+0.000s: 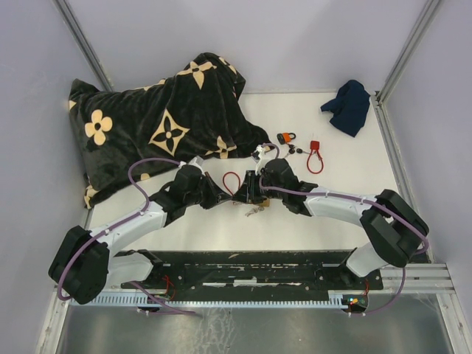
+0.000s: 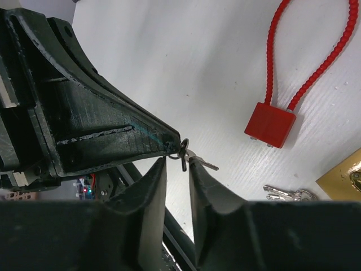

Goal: Unlock with the key
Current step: Pick up the key from the center of the board.

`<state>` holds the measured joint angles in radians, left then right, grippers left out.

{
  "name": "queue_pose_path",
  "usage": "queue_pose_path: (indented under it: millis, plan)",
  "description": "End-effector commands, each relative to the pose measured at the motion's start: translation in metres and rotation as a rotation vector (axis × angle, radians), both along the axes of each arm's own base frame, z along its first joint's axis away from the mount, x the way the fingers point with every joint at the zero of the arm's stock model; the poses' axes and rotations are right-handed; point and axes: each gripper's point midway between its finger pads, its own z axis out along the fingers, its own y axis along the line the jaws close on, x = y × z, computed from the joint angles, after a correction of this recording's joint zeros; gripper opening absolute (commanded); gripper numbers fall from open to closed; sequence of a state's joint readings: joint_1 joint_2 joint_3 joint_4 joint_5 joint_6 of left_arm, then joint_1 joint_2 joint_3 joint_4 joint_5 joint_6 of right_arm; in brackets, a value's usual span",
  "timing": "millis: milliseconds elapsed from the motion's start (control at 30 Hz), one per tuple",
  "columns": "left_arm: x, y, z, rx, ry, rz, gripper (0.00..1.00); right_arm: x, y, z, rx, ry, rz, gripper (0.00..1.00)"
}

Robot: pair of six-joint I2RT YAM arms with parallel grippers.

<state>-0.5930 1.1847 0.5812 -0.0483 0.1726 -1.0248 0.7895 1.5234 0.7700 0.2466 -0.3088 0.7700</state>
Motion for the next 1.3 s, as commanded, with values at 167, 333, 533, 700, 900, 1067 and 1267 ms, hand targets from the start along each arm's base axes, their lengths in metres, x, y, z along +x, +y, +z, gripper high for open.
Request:
queue_pose_path:
  millis: [167, 333, 533, 700, 900, 1067, 1267]
  plan:
    - [0.002, -0.006, 0.010, -0.041, -0.054, -0.014, 0.04, 0.011, 0.007, 0.027, 0.049, -0.063, -0.022, 0.02]
    - [0.008, 0.003, 0.012, 0.018, -0.132, -0.012, 0.26, 0.006, -0.006, 0.035, -0.031, -0.103, 0.006, 0.02]
    - [0.016, 0.017, 0.042, 0.093, -0.342, -0.039, 0.62, 0.003, -0.030, 0.046, -0.150, -0.147, 0.001, 0.02]
    - [0.012, 0.011, 0.068, 0.073, -0.544, -0.141, 0.75, 0.000, -0.038, 0.058, -0.212, -0.129, 0.006, 0.02]
    - [0.009, -0.001, 0.088, 0.093, -0.761, -0.223, 0.76, -0.005, -0.049, 0.072, -0.275, -0.102, 0.006, 0.02]
    - [0.005, -0.013, 0.091, 0.204, -0.926, -0.306, 0.73, -0.008, -0.052, 0.080, -0.297, -0.075, 0.004, 0.02]
    - [-0.005, -0.030, 0.097, 0.314, -1.142, -0.406, 0.72, -0.011, -0.051, 0.088, -0.298, -0.032, -0.001, 0.02]
